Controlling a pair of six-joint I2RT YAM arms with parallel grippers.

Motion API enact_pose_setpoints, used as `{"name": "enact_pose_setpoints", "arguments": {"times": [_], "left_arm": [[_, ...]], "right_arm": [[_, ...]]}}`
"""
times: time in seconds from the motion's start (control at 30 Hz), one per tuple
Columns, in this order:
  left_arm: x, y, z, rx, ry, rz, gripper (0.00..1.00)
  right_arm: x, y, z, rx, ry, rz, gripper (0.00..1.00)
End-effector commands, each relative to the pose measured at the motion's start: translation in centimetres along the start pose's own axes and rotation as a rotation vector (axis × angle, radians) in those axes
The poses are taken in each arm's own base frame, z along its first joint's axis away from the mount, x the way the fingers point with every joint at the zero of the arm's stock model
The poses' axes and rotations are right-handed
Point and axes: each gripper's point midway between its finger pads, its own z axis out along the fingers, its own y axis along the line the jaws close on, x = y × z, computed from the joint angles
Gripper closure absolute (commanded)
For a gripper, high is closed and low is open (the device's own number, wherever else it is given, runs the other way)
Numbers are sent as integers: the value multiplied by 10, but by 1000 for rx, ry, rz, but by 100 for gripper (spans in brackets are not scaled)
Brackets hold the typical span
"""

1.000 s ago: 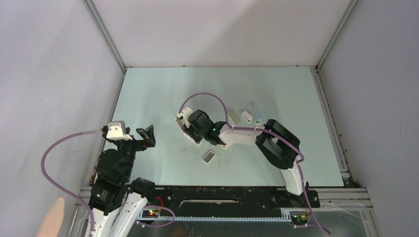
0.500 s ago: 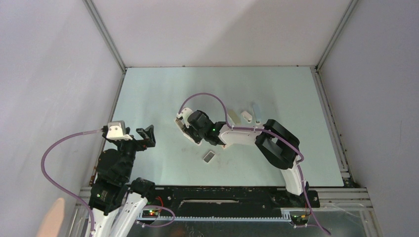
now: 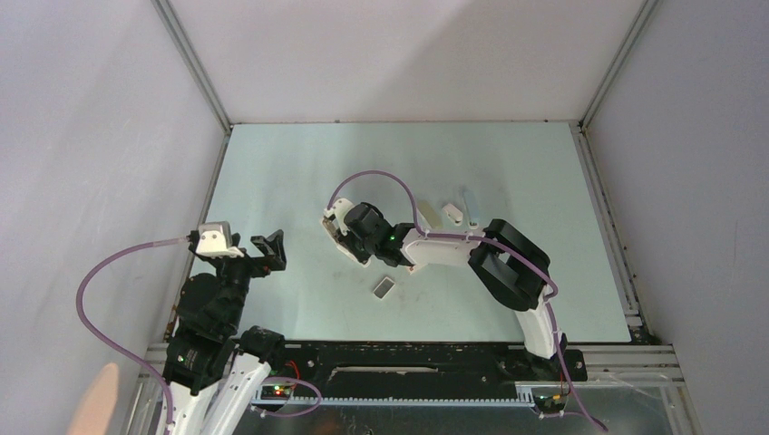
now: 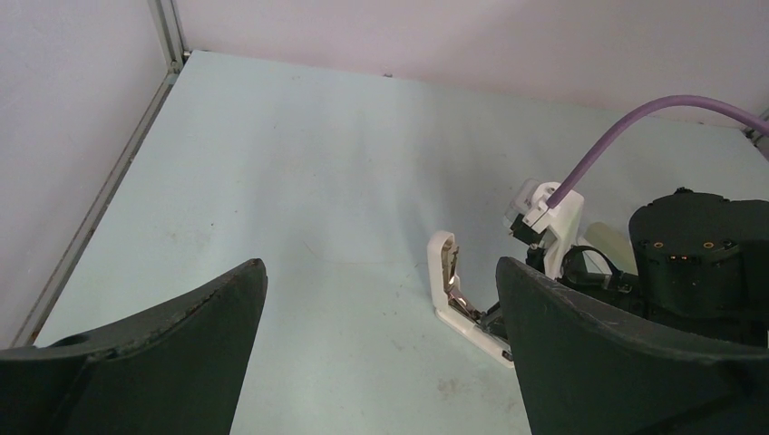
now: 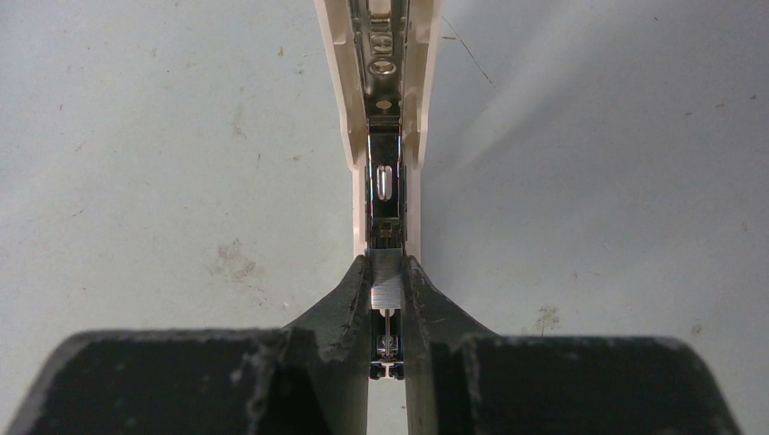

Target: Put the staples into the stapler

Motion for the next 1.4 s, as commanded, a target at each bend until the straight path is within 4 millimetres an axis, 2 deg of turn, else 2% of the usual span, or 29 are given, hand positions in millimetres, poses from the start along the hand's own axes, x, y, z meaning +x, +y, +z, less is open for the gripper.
{"name": "enact_pose_setpoints", "arguments": {"times": [0.0,0.23,0.5,0.73,0.9,1.07,1.37], "left_arm": [[-2,-2,4,6,-14,-10,0],[-2,-2,4,6,-11,-8,0],[-2,-3,4,9,-11,-8,0],[-2,-3,5,12,-10,-8,0],[-1,-3,5,11,-9,-7,0],[-2,-3,5,10,-9,-7,0],[-2,-2,4,7,-10,-7,0]], "right_arm": [[7,-3,-12,3,33,-14,83],[12,-3,-15,1,46,-15,80],[4,2,-21,-19,29,-21,74],[-13,3,-31,-24,-19,-16,64],[-31,-7,-37,2,-75,-1,59],[-39,-15,-28,22,-75,13,55],[-40,-19,-9,32,-61,14,54]]}}
